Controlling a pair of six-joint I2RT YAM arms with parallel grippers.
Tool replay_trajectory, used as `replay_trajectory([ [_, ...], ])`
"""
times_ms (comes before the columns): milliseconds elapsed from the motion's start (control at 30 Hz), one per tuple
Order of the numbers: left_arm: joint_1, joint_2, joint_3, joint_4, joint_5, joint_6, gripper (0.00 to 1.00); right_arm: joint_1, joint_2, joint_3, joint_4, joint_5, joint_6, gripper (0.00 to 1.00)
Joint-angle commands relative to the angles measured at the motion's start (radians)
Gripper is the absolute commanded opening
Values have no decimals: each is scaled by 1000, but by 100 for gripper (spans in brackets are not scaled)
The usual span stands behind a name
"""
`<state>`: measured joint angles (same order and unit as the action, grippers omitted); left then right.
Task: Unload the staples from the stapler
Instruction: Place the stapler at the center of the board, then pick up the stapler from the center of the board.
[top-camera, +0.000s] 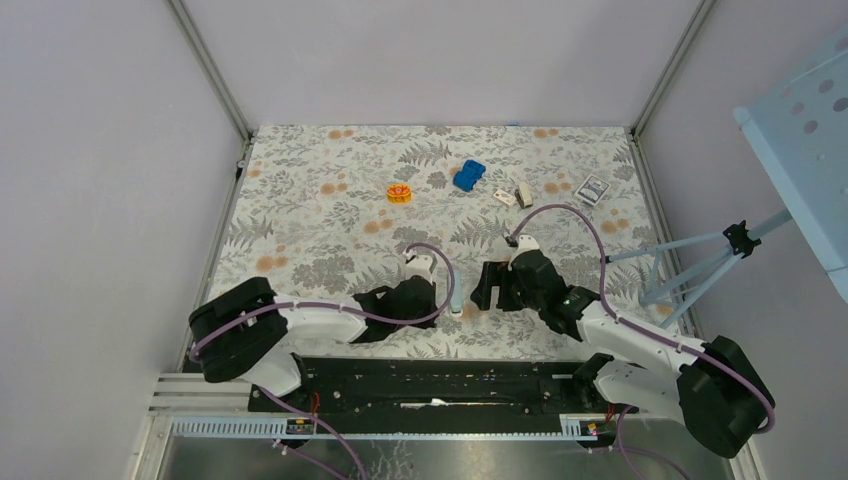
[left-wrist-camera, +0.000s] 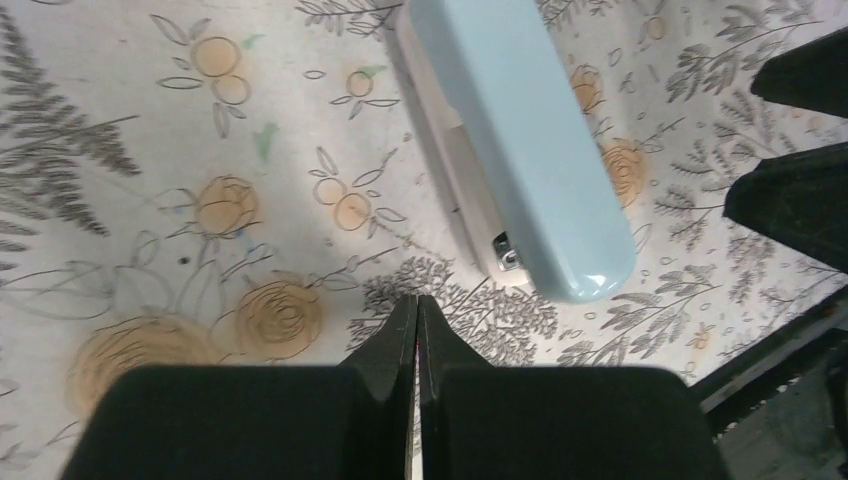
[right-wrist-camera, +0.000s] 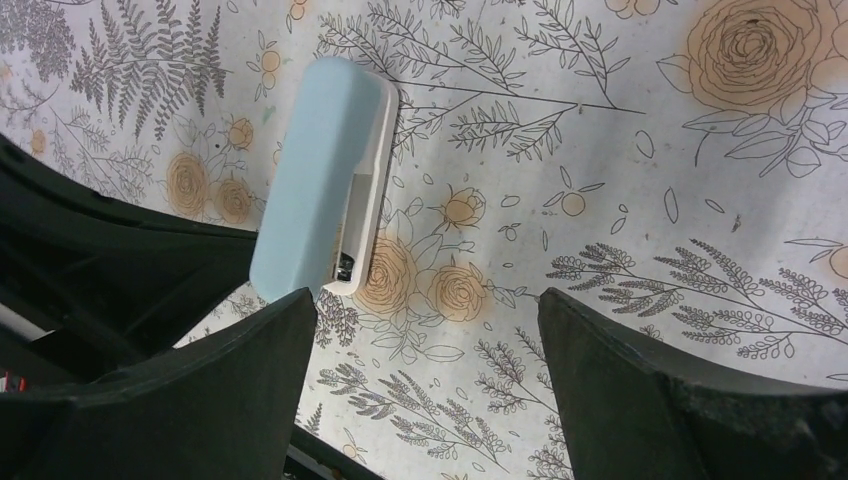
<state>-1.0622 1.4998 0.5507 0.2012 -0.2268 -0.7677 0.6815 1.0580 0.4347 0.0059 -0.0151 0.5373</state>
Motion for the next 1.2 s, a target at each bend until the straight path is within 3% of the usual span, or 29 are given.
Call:
replay_trajectory([
  [0,-4,-62,81,-198,-90,69,0,0,7,45,28,31,59,91],
  [233,-3,-107,41,-220,-122,7,2,0,56,148,-78,17,73,95],
  [500,15,-269,-100,-182,-181,-152,38,47,269,376,-278,-1,81,89],
  [700,22,-391,-142,-236,-244,-169,52,136,419,493,-375,95,114,87],
  [800,23,-418,-149,-254,-257,-162,54,165,495,541,-422,150,121,87],
  [1000,25,-434,-161,-261,-257,-158,56,199,599,606,-480,227,122,68],
  [1167,25,-448,-172,-258,-256,-159,60,204,594,603,-468,237,126,55],
])
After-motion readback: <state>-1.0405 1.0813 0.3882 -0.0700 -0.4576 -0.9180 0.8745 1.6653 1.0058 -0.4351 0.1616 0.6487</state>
